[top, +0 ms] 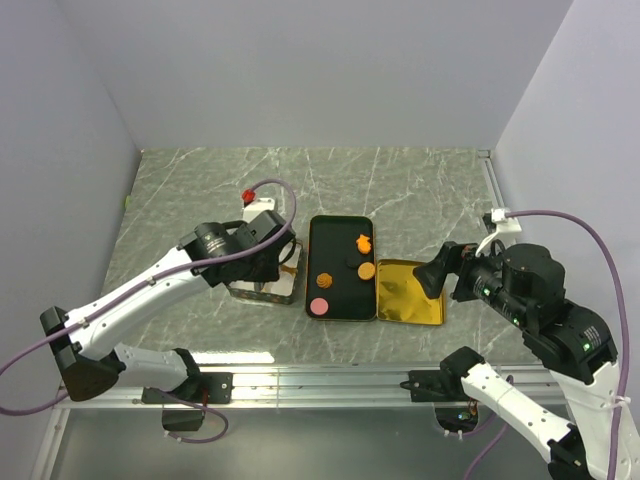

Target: Pack the cookies

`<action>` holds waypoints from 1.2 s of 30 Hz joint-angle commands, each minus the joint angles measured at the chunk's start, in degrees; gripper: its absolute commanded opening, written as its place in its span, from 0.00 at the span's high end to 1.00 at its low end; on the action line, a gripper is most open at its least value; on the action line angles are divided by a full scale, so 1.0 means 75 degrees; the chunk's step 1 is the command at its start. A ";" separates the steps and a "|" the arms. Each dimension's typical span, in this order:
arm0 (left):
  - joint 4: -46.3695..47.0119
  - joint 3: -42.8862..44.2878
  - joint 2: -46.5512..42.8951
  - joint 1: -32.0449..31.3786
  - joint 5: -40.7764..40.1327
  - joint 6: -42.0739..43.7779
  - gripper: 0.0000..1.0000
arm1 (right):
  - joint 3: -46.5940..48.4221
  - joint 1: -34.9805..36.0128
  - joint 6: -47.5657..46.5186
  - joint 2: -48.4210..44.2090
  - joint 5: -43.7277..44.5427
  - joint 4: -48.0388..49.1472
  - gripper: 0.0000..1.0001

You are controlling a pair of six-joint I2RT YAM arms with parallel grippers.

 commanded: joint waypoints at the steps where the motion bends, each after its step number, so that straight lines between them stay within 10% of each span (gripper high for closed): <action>1: 0.0410 -0.0275 -0.0409 0.0016 0.0229 -0.0410 0.71 | -0.0103 0.0087 0.0006 -0.0040 -0.0076 0.0330 0.00; 36: 0.0961 -0.0874 0.0000 0.0016 0.0710 -0.0329 0.69 | -0.0103 0.0076 0.0006 -0.0146 -0.0006 0.0143 0.00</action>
